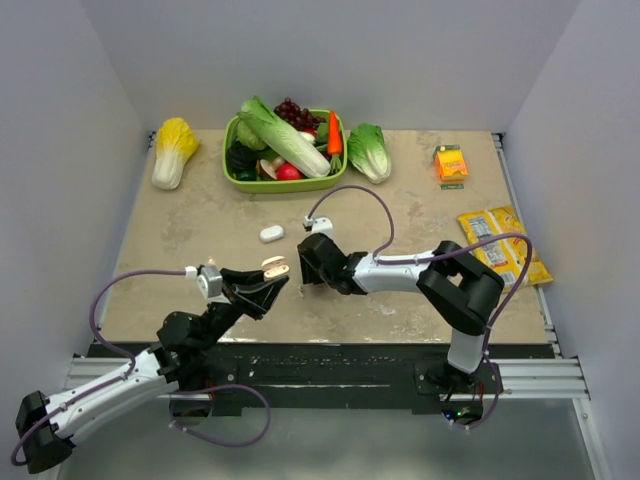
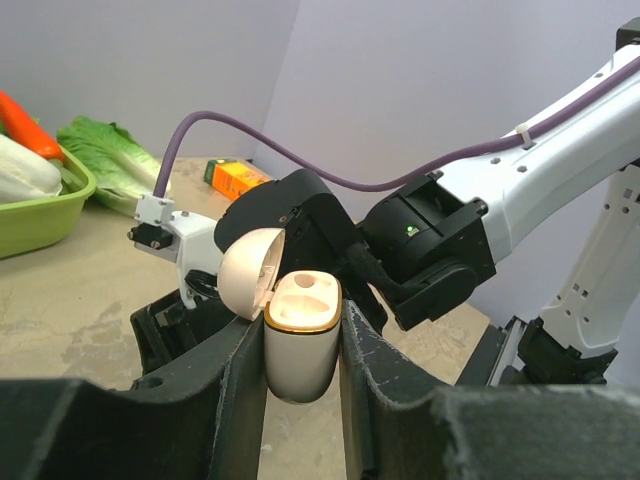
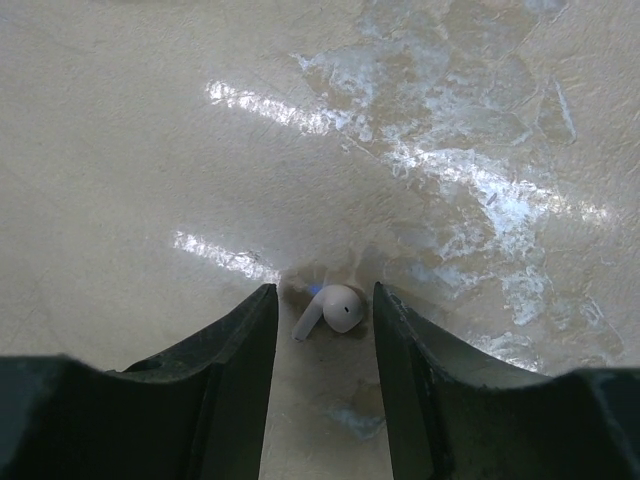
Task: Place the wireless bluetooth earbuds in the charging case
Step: Pick up the earbud from the center of the board.
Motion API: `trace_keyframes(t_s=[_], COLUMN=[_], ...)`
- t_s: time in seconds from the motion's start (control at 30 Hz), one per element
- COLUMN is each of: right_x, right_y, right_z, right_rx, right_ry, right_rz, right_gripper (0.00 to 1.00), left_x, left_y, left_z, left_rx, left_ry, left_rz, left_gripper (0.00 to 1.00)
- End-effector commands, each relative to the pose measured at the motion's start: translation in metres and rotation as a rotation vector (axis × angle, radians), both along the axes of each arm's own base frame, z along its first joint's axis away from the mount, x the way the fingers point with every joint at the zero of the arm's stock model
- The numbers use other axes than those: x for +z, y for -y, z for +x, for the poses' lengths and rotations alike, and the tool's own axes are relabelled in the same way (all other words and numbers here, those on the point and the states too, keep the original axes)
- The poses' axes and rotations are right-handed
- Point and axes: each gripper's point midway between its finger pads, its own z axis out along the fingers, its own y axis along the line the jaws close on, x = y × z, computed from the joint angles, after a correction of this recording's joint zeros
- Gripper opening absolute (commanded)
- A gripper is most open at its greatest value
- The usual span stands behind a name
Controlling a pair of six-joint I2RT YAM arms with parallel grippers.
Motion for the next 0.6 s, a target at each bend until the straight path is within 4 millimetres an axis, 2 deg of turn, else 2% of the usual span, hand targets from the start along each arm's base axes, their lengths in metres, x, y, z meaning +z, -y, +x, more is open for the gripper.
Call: trace_keyframes(t_s=[0.0, 0.23, 0.4, 0.5, 0.57], right_x=[-0.01, -0.033, -0.034, -0.025, -0.007], right_y=[0.009, 0.019, 0.026, 0.036, 0.035], right_z=[0.001, -0.007, -0.011, -0.011, -0.008], right_rx=[-0.072, -0.172, -0.194, -0.215, -0.217], right_ry=[-0.004, -0.072, -0.079, -0.049, -0.015], right_rz=[-0.074, -0.105, -0.12, -0.122, -0.087], right_gripper=[0.46, 0.46, 0.47, 0.47, 0.49], left_x=[-0.051, -0.055, -0.054, -0.055, -0.054], left_y=[-0.005, -0.013, -0.014, -0.014, -0.014], left_z=[0.007, 0.016, 0.016, 0.016, 0.015], left_rx=[0.048, 0.112, 0.114, 0.112, 0.112], left_ry=[-0.076, -0.122, -0.124, -0.125, -0.123], left_rz=[0.056, 0.056, 0.05, 0.05, 0.044], left_gripper=[0.0, 0.0, 0.0, 0.0, 0.0])
